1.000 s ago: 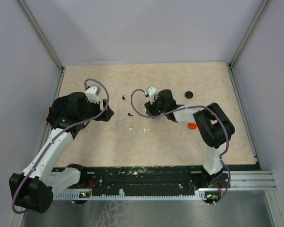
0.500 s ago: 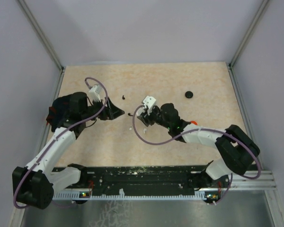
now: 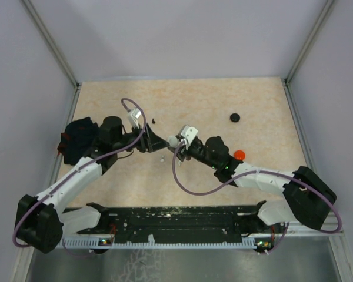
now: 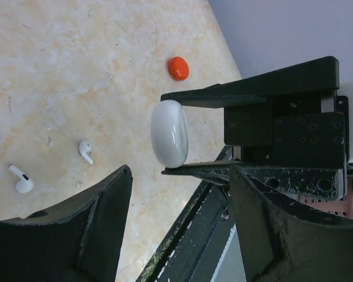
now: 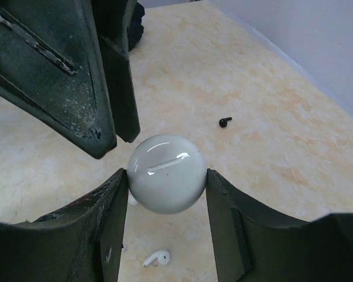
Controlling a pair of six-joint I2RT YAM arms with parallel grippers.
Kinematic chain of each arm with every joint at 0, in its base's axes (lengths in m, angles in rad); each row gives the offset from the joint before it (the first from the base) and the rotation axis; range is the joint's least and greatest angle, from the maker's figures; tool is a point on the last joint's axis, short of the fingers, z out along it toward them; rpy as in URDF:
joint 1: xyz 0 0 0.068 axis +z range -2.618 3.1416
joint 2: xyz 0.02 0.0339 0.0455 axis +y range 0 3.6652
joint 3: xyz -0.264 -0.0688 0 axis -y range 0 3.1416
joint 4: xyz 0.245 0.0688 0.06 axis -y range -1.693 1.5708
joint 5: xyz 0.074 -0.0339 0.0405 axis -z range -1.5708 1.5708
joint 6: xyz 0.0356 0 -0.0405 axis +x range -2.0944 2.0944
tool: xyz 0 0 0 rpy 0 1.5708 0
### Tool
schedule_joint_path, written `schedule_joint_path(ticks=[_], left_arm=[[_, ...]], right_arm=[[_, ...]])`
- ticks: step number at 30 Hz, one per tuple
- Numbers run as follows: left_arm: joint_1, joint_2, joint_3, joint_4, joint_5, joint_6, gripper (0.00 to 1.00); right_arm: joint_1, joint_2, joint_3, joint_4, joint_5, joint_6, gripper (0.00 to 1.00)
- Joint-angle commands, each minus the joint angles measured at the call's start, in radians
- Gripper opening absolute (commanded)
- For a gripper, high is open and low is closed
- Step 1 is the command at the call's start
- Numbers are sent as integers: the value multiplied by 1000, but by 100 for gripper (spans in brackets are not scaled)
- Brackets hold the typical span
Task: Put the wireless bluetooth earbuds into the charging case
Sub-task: Pick up the charging case at the center of the board.
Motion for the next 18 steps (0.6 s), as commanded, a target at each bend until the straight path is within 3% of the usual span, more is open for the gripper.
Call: schedule_joint_path(ticks=[1,12,18], left_arm=[[-33,32,5,84,-28,-34,71],[-71,102,18,117,-61,-44,61],[-88,122,27,144,-56,-46,50]], right_arm=[[19,-42,-15,67,14,-24,41],[29,-61,-39,82,32,-43,40],[32,-65,-43,88,35,-45,40]])
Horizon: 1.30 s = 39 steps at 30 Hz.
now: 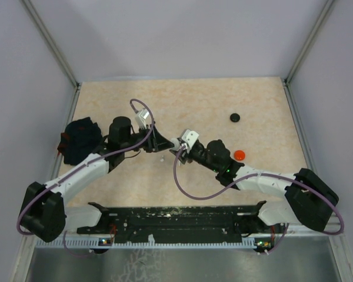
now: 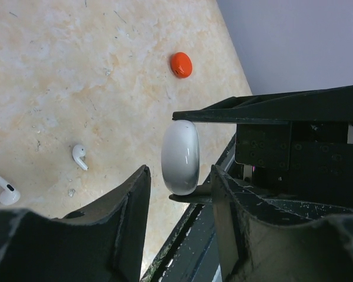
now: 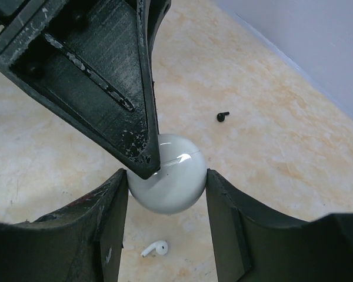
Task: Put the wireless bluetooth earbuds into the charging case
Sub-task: Pick up the charging case at the center of the board.
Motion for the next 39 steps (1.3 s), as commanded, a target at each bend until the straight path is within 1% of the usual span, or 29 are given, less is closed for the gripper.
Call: schedule_joint_path(ticks=[1,6,10,12,15,17,21,25,31,34,39], left_arm=[[-12,12,29,53,-5,-2,47],[-14,17,29,58,-1,-3,38],[-15,12,27,58,-4,2,23],[-15,10,26,53,-9,12,19],[-15,7,38,18,-23,53,8],[-14,2,58,-20,-37,106,5],[-14,-21,102,-135,-90,246,2],[-14,-36,159,-231,-89,427,1],[-14,-37,295,-426,1,742,1],[-15,-36,341,-497,51,859,1],[-15,-47,371,-562,193,1019,2]], right_arm=[[12,-37,2,77,8,-10,40],[13,-34,-4,91,11,-9,40],[13,-34,-1,87,13,-3,40],[14,-35,0,79,13,2,44],[14,-38,5,44,20,5,51],[13,-49,13,0,35,7,56],[-8,-83,34,-107,6,16,64],[-66,-138,43,-189,-128,57,69],[-160,-185,58,-275,-356,110,70],[-188,-200,55,-279,-437,132,70],[-228,-213,51,-258,-530,166,70]])
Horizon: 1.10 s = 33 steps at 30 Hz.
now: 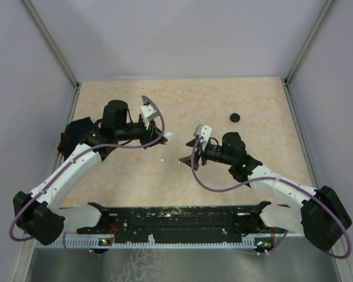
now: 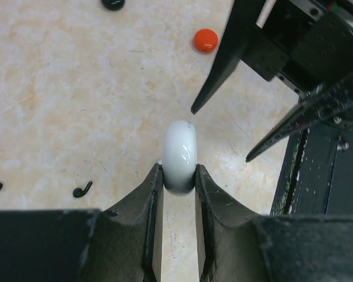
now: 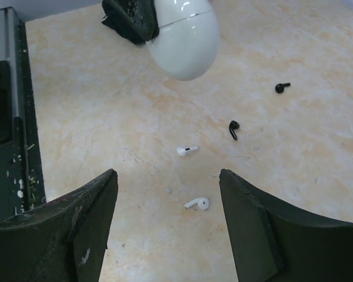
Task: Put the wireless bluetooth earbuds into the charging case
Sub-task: Pick up the charging case at the center of the board.
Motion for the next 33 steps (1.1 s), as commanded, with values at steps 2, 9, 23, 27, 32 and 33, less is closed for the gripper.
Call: schedule_joint_path(ticks=[2,9,23,27,32,33], left_arm=[[-4,-23,54,-141,160,263,1],[-80,41,152,-301,131,406,1],[-194,105,238,-367,126,485,0],[-201,113,244,-367,131,486,0],[-214,131,257,-382,130,493,0],[-216,134,261,-388,132,495,0]], right_arm=[[-27,-48,41,62,-140,50,69],[-26,-75,-13,173,-182,53,66],[-28,-77,-188,593,-288,145,56],[-28,-66,-207,653,-283,178,50],[-30,-57,-239,734,-231,216,45],[-31,-55,-245,747,-223,220,44]])
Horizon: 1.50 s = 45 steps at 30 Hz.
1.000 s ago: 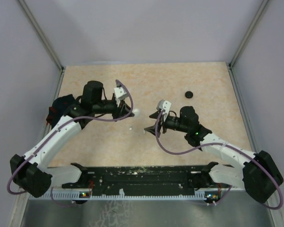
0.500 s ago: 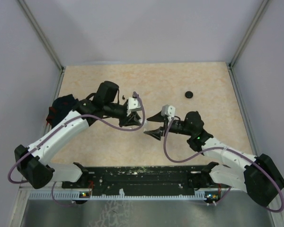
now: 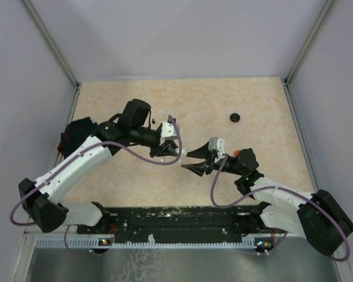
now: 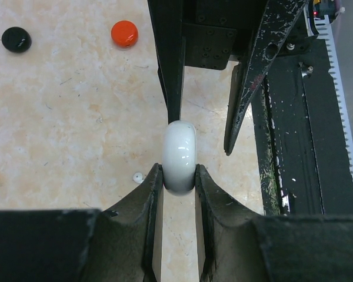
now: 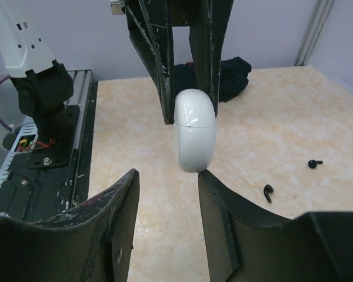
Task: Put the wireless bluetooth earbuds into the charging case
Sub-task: Pick up the charging case at the center of the board.
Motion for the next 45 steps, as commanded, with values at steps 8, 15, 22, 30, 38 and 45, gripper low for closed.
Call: schedule_joint_path(ticks=[8,15,22,30,38,45], left_arm=[[-31,48,65,-56,45,38,0],[-46,63,78,-79,51,43,0],[-48,58,98,-78,41,52,0],[-48,69,120,-97,36,58,0],[-55,79,126,-105,40,61,0],[-63,89,141,-107,34,71,0]], right_arm=[[-19,14,-29,239,61,70,43],[-19,15,-29,247,54,80,44],[-20,32,-18,232,7,85,39],[-19,41,-8,225,-18,96,34],[-19,36,-5,226,-24,107,33],[-20,40,-4,235,-32,119,26]])
